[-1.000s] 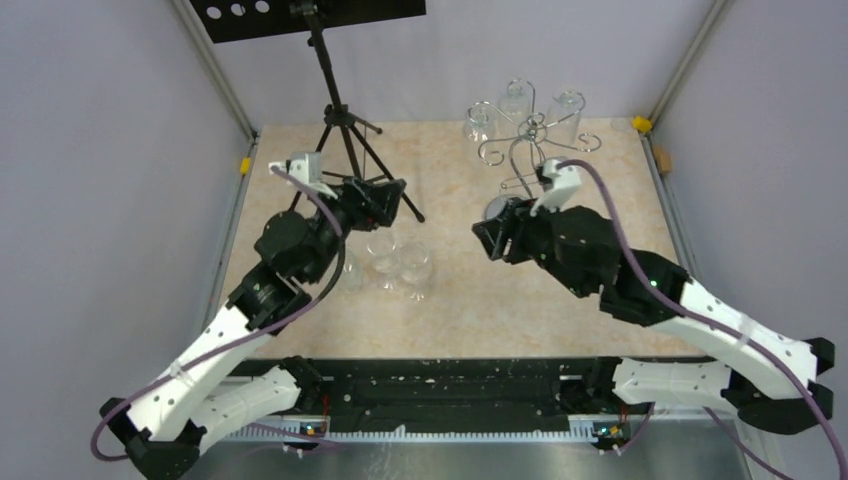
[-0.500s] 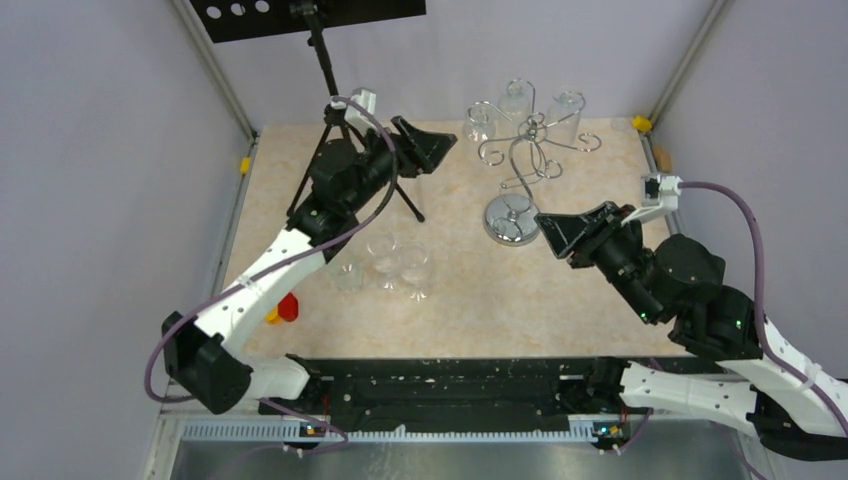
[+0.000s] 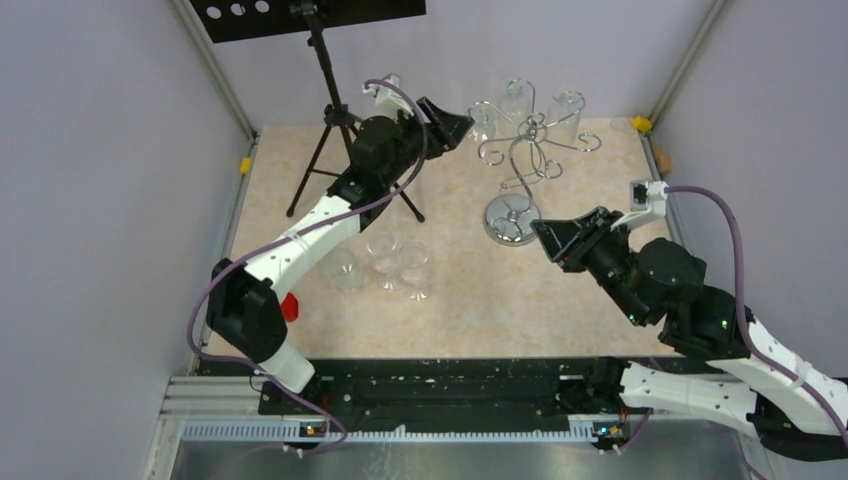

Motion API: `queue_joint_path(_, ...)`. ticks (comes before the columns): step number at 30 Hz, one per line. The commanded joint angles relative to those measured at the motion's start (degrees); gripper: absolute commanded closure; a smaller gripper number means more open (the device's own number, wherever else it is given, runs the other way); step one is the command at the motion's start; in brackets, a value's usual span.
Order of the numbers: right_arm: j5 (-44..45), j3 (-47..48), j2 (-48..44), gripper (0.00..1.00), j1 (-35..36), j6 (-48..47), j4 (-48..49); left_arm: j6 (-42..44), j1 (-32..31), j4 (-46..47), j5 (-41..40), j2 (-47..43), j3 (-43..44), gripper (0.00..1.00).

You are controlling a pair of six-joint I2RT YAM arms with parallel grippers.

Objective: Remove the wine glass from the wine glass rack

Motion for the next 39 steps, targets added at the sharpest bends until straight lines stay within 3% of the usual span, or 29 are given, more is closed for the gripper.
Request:
queue_joint_path(1,1.4,-0.2,-1.3,0.75,0.5,0.7,1.4,1.5,0.1,3.2,-0.6,2.6,5.0,0.37)
queue_joint_path(16,1.6,-2.0,-3.2,0.77,0.5,1.4,3.3,-0.5,0.2,-8.0,0.3,10.9,16.8,0.69)
queue_joint_path(27,1.5,-2.5,-3.0,0.77,0.4,1.4,4.0,-1.3,0.5,-9.2,3.0,9.1,16.0,1.0)
queue_joint_path(39,1.3,-2.7,-2.8,0.77,0.5,1.6,3.9,-10.6,2.5,-3.9,9.6,6.4,12.3,1.0)
